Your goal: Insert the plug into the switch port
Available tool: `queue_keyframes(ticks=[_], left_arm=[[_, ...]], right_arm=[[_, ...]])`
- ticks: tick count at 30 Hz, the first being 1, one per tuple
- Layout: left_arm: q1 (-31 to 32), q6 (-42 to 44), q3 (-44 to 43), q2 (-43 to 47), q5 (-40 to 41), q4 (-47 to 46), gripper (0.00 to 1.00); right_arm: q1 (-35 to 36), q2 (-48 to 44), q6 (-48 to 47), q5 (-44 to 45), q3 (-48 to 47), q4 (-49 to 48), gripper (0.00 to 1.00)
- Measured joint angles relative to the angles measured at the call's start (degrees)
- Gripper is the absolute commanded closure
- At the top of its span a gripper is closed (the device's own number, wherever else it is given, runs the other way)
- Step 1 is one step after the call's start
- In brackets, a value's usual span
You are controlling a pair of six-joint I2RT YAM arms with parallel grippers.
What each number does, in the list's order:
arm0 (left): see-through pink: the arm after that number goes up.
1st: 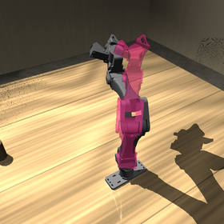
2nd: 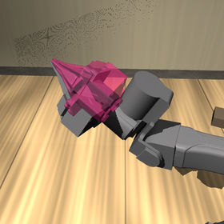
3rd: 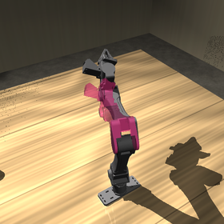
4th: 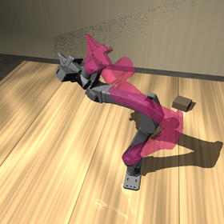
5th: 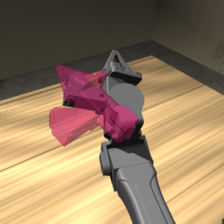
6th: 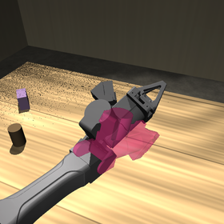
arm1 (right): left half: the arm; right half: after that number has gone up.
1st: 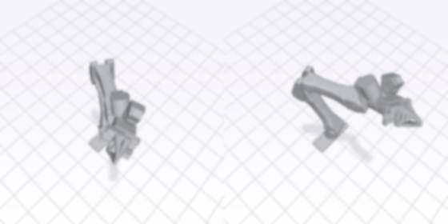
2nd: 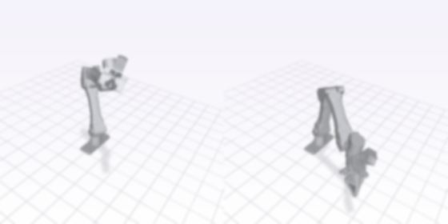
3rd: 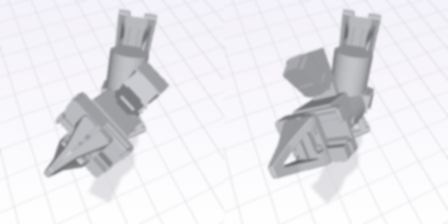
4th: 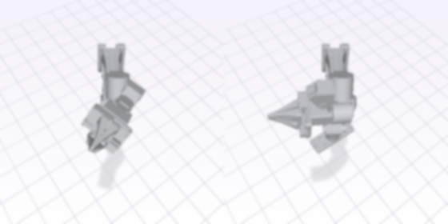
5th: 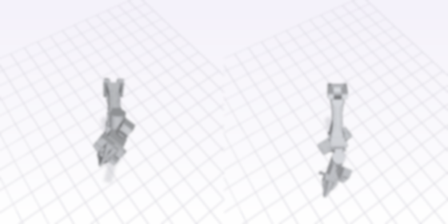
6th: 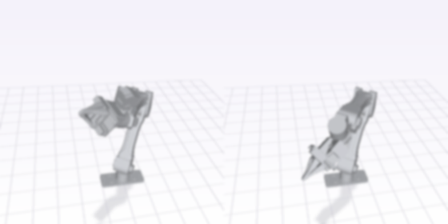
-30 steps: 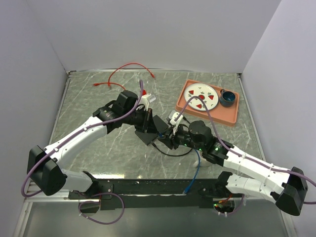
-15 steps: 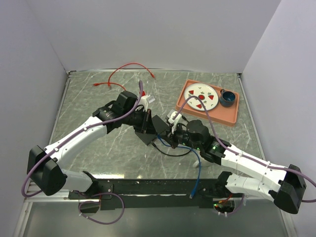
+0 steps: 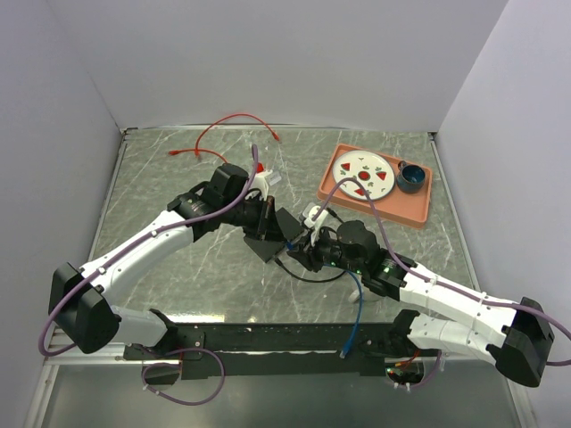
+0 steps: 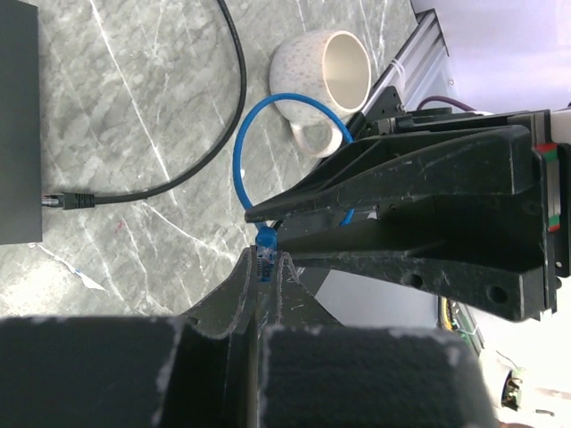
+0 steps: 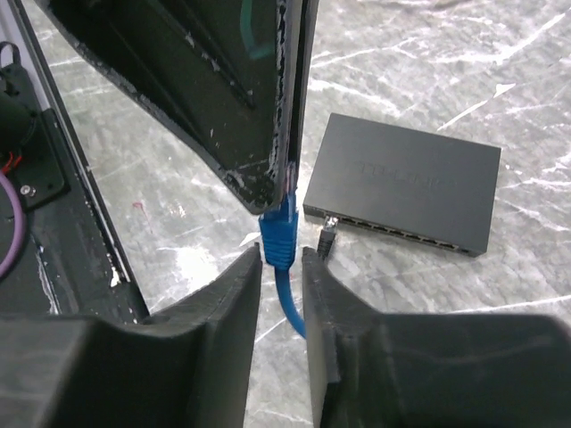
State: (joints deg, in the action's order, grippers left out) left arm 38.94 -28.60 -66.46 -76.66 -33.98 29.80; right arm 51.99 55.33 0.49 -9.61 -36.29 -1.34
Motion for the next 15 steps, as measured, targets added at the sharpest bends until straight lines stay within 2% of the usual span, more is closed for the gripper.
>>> queue_keyframes(ticks=[2,11,13,15], left_arm=[[0.00,-0.17,0.00,0.00,-0.31,-0.02,0.99],[0.02,-0.59,0.00,0.02,-0.74,-0.02,0.99],[0.02,-0.66,0.00,0.02,-0.74,-0.02,0.99],[0.02,-0.72,0.00,0.02,-0.74,-0.02,0.99]], right_arm=[[0.00,0.00,0.13,0.00,0.00,-0.15,0.75],[0.00,0.02,0.74,-0.04,0.00,-1.33,0.69],[0.00,0.02,0.96,-0.02,0.00,-1.68,0.75],[0.00,0.04,1.01,-0.04,0.00,-1.90,0.92]])
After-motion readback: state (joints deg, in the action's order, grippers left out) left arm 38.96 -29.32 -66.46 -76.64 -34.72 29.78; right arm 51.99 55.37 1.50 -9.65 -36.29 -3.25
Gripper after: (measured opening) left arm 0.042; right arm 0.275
